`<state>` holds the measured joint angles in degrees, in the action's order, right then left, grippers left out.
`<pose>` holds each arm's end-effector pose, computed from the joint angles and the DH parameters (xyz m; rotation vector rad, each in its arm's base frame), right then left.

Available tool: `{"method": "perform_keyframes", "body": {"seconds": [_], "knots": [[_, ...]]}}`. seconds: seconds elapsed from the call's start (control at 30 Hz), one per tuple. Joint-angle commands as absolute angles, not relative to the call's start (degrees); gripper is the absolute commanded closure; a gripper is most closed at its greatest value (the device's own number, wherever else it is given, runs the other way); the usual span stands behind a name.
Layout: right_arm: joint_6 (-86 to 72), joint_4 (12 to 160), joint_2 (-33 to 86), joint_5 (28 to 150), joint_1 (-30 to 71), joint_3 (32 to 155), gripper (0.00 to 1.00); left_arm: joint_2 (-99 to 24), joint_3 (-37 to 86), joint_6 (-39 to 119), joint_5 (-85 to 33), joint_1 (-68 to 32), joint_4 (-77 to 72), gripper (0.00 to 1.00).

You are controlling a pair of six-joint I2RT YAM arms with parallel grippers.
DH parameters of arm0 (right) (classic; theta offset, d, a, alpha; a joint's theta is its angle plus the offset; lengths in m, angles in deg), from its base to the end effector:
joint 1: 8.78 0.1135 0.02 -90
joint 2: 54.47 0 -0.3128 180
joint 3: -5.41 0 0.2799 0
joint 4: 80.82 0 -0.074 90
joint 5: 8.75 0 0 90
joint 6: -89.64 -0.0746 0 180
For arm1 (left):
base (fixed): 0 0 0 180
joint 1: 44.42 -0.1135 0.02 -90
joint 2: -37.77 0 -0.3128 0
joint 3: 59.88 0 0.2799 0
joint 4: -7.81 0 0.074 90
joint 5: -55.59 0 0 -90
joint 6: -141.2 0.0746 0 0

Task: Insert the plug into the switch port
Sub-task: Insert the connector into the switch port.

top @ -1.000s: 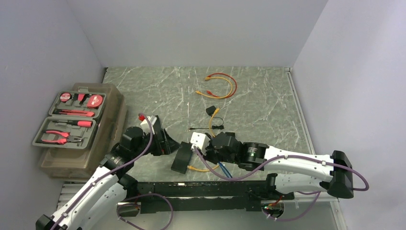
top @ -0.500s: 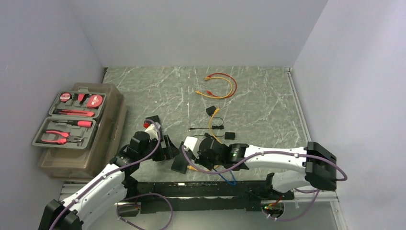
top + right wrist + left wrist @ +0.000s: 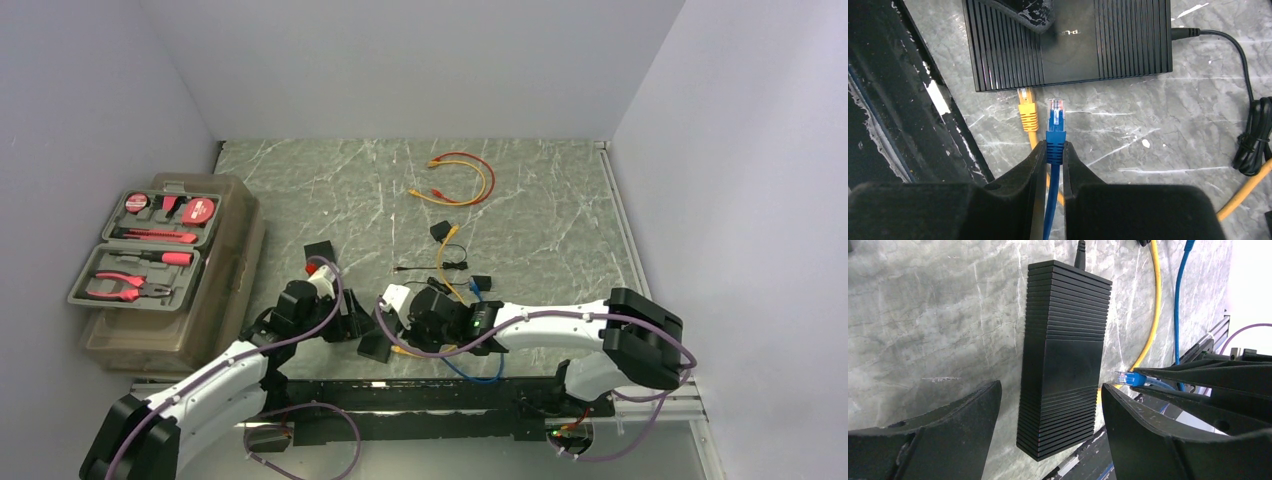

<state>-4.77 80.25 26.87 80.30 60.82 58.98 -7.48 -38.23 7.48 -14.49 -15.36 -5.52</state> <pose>0.1136 0.3018 0.1842 -1.3227 2.0837 0.5733 0.1376 -0.1055 0.1370 -0.0968 2.3911 -1.0432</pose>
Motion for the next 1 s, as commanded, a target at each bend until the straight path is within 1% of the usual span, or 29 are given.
{"method": "perform_keyframes", "body": {"seconds": [0.0,0.53,0.97], "knots": [[-6.9,86.4,28.6,82.2,60.1,58.1,1.0,-8.7,-39.3,7.5,-11.9,-15.6,0.0,0.23],[-8.2,91.0,32.5,82.7,59.6,56.8,1.0,-11.8,-40.2,7.6,-10.4,-15.6,2.8,0.45],[-8.6,95.0,31.5,81.5,58.5,54.2,1.0,-13.9,-39.7,7.7,-9.8,-15.6,3.8,0.52]]}}
